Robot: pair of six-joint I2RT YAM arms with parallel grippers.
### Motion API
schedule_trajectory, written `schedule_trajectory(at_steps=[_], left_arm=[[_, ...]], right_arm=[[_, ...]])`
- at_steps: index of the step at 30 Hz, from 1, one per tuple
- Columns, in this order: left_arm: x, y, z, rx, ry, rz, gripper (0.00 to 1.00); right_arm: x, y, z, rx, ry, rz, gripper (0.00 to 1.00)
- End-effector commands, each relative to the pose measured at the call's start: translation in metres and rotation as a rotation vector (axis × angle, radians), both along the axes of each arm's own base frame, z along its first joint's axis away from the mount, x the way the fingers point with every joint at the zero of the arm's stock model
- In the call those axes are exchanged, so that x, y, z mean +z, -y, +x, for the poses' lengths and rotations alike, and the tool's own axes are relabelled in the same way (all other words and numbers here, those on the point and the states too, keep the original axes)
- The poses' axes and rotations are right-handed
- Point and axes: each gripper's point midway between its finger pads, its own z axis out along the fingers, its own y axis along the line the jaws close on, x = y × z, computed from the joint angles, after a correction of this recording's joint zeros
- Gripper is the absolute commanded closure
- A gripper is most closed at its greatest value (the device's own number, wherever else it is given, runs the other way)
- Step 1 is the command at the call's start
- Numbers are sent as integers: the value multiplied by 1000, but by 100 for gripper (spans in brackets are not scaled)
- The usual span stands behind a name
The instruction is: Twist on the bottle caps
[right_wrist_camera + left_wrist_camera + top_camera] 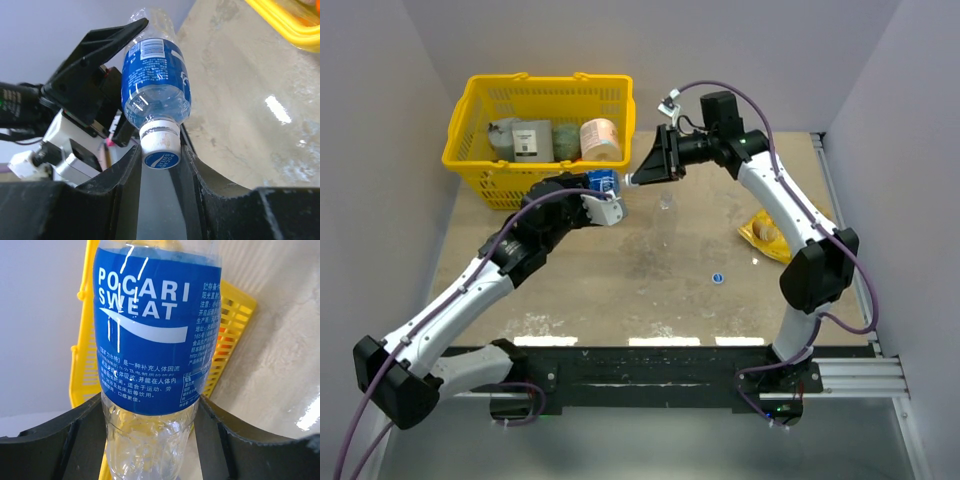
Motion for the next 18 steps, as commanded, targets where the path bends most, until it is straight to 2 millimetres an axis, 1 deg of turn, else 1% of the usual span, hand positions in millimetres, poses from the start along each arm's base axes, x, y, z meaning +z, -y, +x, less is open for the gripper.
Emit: schedule_trajectory(at_steps=[1, 2, 3, 4, 5, 7, 8, 10, 11, 12, 13, 15, 16, 17, 18], left_arm=[[59, 30, -5, -98, 276, -8, 100], [51, 34, -11, -111, 285, 20, 100], [50, 36, -15, -124, 298, 36, 100], [63, 41, -20, -148, 356, 37, 100], [60, 42, -22, -151, 365, 53, 100], [65, 47, -23, -156, 390, 52, 100], [66, 46, -22, -144, 392, 51, 100], [70, 46, -19, -126, 403, 38, 100], [71, 44, -18, -114, 408, 38, 100], [72, 43, -17, -106, 411, 31, 100], [76, 42, -15, -90, 420, 8, 100], [80, 38, -14, -60, 406, -33, 100], [81, 31, -10, -31, 396, -53, 100], [84, 29, -8, -21, 382, -80, 100], [87, 26, -7, -9, 334, -123, 100]], right_arm=[[5, -6, -12, 25, -187, 63, 64], [1, 0, -8, 3, -216, 59, 67], [-6, 5, -8, -29, -264, 31, 100], [-16, 11, -3, -92, -300, -13, 100], [-17, 14, -3, -87, -312, -5, 100], [-12, 13, -3, -53, -314, 34, 100], [-10, 13, -1, -51, -317, 45, 97], [3, 9, 3, -36, -276, 83, 67], [8, 9, 3, -21, -259, 99, 47], [14, 7, 6, -12, -223, 117, 4], [23, 6, 7, -5, -198, 132, 1], [33, 8, 8, 5, -158, 151, 1], [39, 8, 9, 3, -144, 159, 1], [44, 11, 10, -6, -121, 164, 1], [46, 13, 10, -9, -108, 166, 1]])
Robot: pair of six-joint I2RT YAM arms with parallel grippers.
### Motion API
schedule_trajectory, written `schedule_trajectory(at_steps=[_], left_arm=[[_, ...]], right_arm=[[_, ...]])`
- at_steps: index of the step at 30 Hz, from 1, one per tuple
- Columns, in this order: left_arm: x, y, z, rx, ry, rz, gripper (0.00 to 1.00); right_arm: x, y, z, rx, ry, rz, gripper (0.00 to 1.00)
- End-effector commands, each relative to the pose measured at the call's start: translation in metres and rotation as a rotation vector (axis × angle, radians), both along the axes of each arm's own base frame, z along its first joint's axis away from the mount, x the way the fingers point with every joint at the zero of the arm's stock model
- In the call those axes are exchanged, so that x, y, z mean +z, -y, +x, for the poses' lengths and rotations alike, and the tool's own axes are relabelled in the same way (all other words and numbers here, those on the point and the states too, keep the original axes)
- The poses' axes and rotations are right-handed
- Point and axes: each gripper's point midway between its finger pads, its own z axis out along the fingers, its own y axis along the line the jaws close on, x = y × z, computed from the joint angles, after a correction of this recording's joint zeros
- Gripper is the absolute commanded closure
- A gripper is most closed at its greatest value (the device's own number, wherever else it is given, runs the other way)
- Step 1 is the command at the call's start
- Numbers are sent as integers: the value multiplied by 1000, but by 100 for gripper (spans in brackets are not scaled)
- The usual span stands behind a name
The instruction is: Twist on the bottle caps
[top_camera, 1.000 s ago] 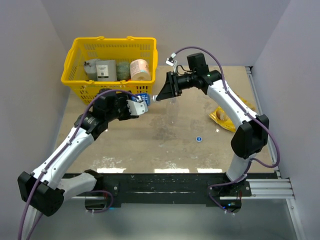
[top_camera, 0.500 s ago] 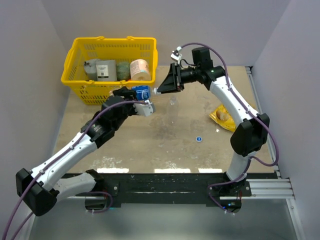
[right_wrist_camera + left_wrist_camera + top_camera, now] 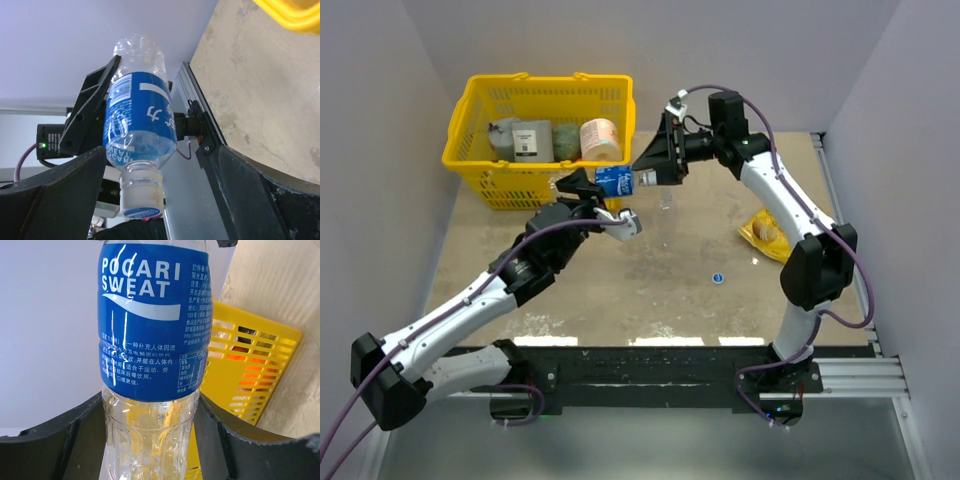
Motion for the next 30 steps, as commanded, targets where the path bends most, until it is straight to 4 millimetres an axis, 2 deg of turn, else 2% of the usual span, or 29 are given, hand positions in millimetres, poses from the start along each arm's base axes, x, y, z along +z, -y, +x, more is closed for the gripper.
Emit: schedule_trajectory(at_steps=[1, 2, 3, 4, 6, 7, 8, 9, 11, 12, 13, 14, 15, 16, 17, 18, 19, 20, 21, 22, 23, 24, 25, 26, 30], left_arm=[[47, -14, 11, 33, -5, -208, 100], [43, -10, 9, -11, -51, -214, 100], [28, -12, 6, -10, -130, -210, 100], [27, -17, 5, -8, -155, -211, 100], [8, -15, -3, -41, -237, -194, 100], [2, -19, -6, -47, -252, -198, 100], [-2, -15, -9, -75, -266, -208, 100], [-8, -12, -14, -92, -296, -214, 100], [-10, 3, -23, -169, -356, -250, 100], [-19, 7, -28, -186, -418, -271, 100], [-23, 13, -31, -210, -456, -282, 100], [-24, 23, -40, -271, -491, -297, 100], [-28, 26, -46, -289, -538, -316, 100], [-31, 34, -55, -343, -580, -322, 100], [-29, 40, -60, -365, -612, -343, 100], [-37, 41, -65, -376, -664, -336, 100], [-39, 47, -72, -415, -699, -341, 100], [-39, 50, -76, -431, -723, -352, 100], [-41, 51, -78, -436, -749, -353, 100], [-41, 54, -82, -459, -768, -358, 100], [-41, 55, -83, -464, -780, -363, 100], [-44, 57, -84, -470, -792, -361, 100], [-44, 57, -84, -471, -794, -360, 100], [-45, 57, -84, -470, -796, -359, 100], [-40, 60, -78, -472, -778, -365, 100]], right_arm=[[41, 10, 6, -15, 143, 65, 1], [43, 16, 8, -21, 155, 66, 1], [46, 22, 11, -28, 172, 70, 1], [52, 37, 22, -54, 200, 82, 1], [64, 52, 37, -65, 263, 109, 1], [82, 67, 46, -85, 339, 123, 1], [95, 72, 50, -73, 436, 151, 1], [104, 79, 46, -40, 498, 176, 1], [119, 95, 40, -26, 714, 190, 1], [117, 99, 37, -25, 790, 171, 1], [126, 111, 54, -124, 1120, 32, 1], [98, 117, 47, -114, 1095, -109, 1], [95, 119, 46, -88, 1240, -193, 1], [92, 118, 34, -22, 1503, -322, 2], [90, 118, 29, 2, 1628, -392, 3], [53, 117, 25, 54, 1692, -434, 4], [90, 119, 6, -7, 1906, -441, 3], [89, 119, -5, 5, 1984, -444, 4], [67, 115, -13, 79, 2065, -455, 5], [60, 112, -26, 143, 2110, -432, 9], [64, 112, -43, 176, 2180, -421, 10], [57, 109, -52, 247, 2264, -413, 11], [46, 110, -62, 301, 2262, -403, 12], [49, 108, -72, 316, 2301, -380, 12], [38, 101, -89, 431, 2328, -334, 19]])
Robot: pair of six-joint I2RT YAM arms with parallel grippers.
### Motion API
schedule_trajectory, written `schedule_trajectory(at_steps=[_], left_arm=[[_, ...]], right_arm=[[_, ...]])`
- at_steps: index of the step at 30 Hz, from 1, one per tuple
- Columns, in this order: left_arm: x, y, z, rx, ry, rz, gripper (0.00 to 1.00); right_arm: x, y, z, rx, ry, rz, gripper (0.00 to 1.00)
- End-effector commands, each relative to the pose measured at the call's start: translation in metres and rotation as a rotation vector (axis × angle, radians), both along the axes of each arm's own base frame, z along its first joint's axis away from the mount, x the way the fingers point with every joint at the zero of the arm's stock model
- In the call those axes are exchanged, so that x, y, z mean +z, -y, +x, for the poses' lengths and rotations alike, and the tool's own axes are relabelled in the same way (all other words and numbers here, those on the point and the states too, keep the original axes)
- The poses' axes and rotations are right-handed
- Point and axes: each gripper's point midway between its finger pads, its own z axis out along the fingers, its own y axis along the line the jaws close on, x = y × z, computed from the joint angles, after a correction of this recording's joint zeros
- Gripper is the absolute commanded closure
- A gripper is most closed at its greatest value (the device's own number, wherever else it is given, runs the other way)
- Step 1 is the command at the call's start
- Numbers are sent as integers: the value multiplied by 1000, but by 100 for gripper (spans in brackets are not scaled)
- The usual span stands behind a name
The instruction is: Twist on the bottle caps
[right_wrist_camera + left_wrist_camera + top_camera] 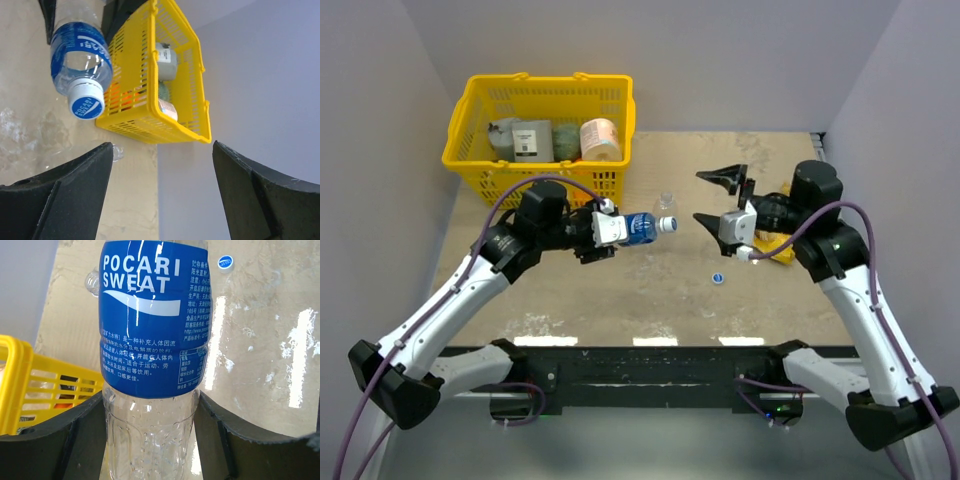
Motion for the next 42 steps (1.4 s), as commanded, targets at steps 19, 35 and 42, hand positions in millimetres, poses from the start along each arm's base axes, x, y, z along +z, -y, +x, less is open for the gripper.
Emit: schedule_trajectory(at_steps=[19, 35, 42], left_arm=[[31, 15, 14, -31, 59, -67, 100], [31, 14, 16, -46, 85, -49, 100], [28, 13, 20, -38, 104, -33, 100]], right_arm=[[-39, -32, -30, 270, 93, -207, 28], [-44, -45, -18, 291, 88, -237, 49], [-42, -43, -22, 308, 116, -252, 57]])
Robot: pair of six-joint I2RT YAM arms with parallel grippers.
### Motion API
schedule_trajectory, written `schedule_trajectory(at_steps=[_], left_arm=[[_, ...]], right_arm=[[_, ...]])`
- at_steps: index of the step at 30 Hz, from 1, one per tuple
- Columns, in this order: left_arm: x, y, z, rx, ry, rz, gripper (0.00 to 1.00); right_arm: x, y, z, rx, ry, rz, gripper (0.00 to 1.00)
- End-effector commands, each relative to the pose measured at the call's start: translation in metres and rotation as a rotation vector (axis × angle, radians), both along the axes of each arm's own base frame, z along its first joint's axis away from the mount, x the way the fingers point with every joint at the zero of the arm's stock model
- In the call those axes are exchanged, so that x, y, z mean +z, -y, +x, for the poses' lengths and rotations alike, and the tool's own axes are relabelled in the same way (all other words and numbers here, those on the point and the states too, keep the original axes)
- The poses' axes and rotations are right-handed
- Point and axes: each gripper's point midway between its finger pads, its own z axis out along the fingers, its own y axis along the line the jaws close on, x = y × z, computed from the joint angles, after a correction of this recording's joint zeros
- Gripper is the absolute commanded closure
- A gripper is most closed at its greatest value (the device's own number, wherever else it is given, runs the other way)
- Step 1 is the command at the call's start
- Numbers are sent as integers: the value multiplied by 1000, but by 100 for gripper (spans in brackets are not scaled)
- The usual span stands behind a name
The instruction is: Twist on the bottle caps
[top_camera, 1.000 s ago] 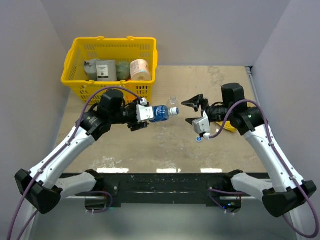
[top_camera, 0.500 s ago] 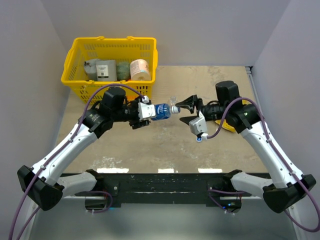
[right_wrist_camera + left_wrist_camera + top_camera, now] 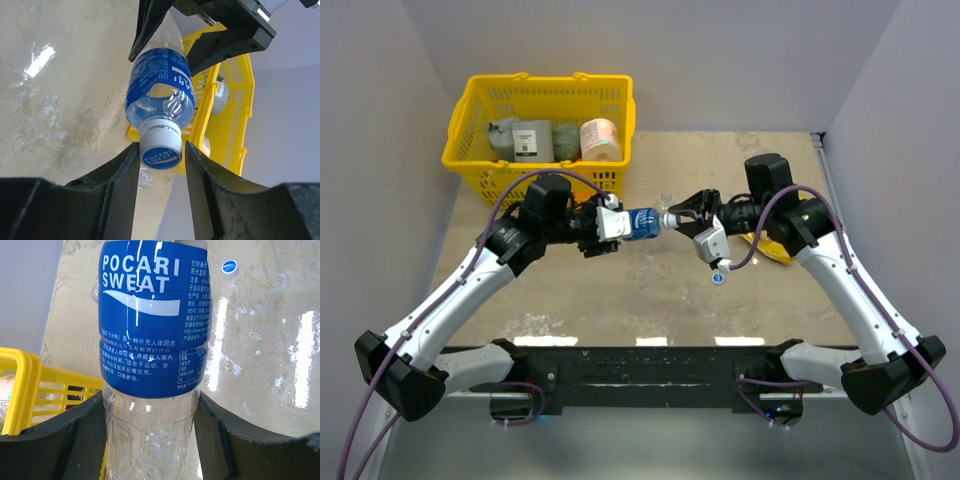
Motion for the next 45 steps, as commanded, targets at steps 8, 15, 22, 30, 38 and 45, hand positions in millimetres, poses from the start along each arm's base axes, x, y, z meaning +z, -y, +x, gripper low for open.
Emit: schedule_trajectory(at_steps=[8, 15, 22, 30, 38, 45], left_arm=[[25, 6, 12, -8, 89, -37, 100], [32, 6, 15, -17, 126, -36, 100], [55, -13, 45, 139, 359, -32, 100], [84, -26, 53, 269, 688, 27, 100], [96, -29, 51, 248, 968, 140, 100], [88, -32, 46, 214, 1088, 220, 100]], right_arm=[[11, 1, -12, 49, 54, -3, 66], [24, -4, -5, -60, -197, 36, 68], [33, -28, 17, -153, -671, -4, 70], [23, -56, 34, -280, -1203, 3, 69], [-2, -58, 44, -337, -1867, -79, 71], [19, -70, 64, -294, -2141, -7, 71]])
